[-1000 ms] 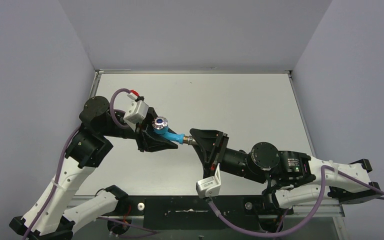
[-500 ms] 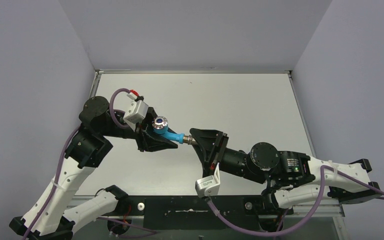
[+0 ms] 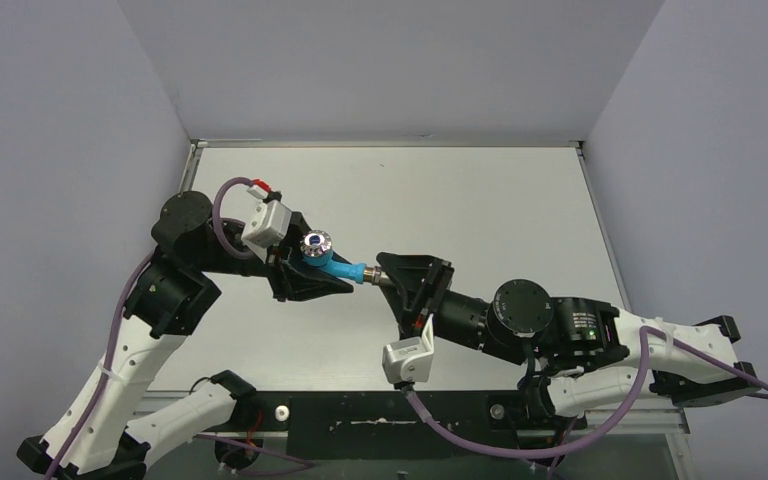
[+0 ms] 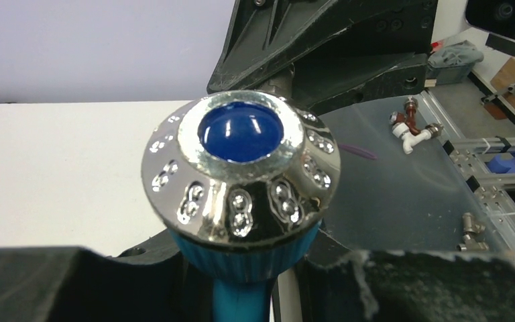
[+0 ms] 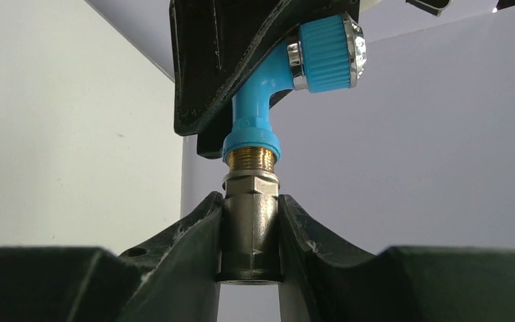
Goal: Install the water faucets
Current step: Install the water faucet onto the adaptor.
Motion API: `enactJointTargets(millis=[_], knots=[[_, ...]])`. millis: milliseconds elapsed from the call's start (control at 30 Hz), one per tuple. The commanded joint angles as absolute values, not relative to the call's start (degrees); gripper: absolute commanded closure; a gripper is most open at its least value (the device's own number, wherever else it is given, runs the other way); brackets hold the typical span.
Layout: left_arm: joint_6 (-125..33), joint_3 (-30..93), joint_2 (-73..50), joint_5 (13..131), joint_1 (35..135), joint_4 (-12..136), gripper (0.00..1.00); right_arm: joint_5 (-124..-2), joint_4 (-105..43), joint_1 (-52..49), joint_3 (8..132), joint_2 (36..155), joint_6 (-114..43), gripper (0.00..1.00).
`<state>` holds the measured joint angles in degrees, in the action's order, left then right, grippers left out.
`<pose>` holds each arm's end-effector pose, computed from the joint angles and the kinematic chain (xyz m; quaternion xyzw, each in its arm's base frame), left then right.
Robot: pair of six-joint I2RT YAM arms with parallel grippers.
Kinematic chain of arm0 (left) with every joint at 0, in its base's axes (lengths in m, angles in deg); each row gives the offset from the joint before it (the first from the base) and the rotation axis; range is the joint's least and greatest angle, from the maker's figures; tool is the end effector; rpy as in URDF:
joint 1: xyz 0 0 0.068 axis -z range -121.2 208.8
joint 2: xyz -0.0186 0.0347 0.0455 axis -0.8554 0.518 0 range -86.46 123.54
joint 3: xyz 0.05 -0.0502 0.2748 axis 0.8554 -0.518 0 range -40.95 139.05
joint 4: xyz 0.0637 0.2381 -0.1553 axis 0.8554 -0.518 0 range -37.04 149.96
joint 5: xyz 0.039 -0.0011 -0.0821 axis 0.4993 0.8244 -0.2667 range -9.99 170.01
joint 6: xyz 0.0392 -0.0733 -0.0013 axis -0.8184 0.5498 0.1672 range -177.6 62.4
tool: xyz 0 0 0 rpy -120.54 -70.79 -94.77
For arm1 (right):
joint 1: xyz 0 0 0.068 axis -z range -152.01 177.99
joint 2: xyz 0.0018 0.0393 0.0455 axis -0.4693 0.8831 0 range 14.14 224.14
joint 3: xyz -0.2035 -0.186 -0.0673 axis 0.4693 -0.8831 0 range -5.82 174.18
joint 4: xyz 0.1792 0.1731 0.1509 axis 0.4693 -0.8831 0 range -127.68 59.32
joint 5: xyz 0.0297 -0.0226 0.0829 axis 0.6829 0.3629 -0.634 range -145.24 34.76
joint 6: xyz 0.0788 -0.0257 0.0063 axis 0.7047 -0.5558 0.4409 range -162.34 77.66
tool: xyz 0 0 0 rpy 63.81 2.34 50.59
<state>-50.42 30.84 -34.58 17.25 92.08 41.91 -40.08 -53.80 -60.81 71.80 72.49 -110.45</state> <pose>0.1292 -0.1620 0.4841 0.4986 0.4940 -0.5519 0.4503 0.0245 0.2601 0.4862 -0.6913 0.2332 0.0268 0.6833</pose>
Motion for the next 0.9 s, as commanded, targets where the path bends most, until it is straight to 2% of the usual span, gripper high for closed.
enactJointTargets(millis=[0,600,867], knots=[[-53.24,33.66,-34.13,17.12,92.37,41.15,1.00,-42.22,-50.86,-60.14,74.63,74.14,-104.10,1.00],[-56.76,33.29,-33.98,14.86,92.45,40.84,1.00,-52.36,-51.15,-56.61,75.37,74.22,-77.60,1.00],[-62.61,35.01,-32.97,16.65,92.54,34.52,1.00,-53.13,-55.38,-55.81,78.23,76.15,-69.45,1.00]])
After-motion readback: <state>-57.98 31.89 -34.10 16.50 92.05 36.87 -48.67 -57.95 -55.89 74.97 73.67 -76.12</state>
